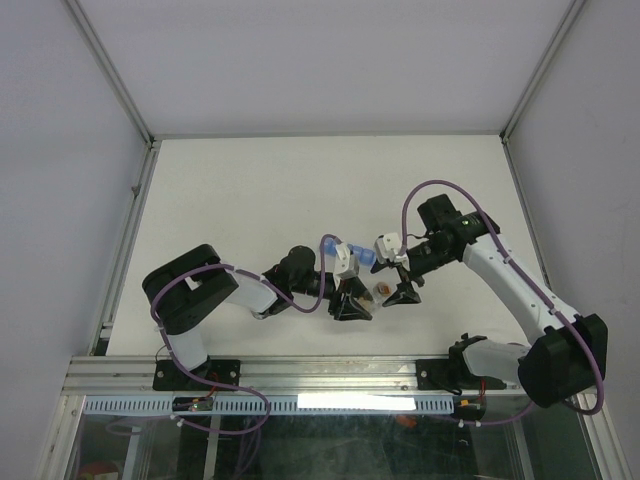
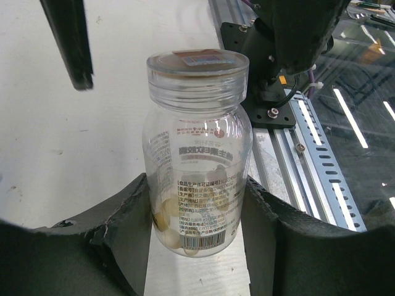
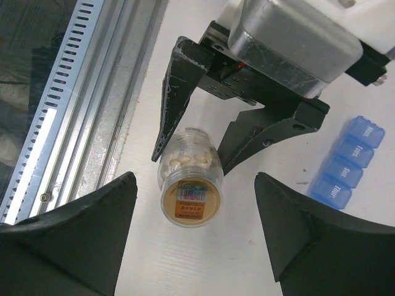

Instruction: Sort the pills into containers

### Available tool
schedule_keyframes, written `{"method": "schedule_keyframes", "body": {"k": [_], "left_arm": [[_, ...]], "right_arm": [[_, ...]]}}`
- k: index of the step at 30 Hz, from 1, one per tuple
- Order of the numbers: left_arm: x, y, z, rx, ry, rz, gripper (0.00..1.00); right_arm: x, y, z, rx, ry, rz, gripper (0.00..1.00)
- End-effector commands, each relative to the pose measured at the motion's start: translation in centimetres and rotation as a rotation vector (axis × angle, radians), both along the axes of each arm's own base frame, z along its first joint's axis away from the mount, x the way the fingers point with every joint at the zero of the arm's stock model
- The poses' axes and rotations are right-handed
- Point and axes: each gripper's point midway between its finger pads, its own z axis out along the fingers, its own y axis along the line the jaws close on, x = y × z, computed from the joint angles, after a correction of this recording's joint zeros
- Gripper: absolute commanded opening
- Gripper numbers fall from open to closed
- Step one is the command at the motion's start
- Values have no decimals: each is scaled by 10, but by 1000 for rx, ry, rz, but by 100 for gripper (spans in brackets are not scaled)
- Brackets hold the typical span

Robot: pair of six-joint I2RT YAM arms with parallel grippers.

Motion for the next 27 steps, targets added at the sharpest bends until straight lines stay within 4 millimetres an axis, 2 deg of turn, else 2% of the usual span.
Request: {"method": "schedule_keyframes", "body": {"k": [1, 5, 15, 27], "left_arm": [[-1, -7, 27, -69, -44, -44, 8], [-1, -7, 26, -68, -45, -42, 8], [0, -7, 28, -71, -49, -39, 8], [0, -7, 32, -77, -53, -36, 8]], "right_arm": [[1, 5, 10, 8, -25, 21, 78], [0, 3, 6, -12, -21, 8, 72], [-4, -3, -2, -37, -49, -17, 70], [-8, -1, -6, -31, -26, -18, 57]]}}
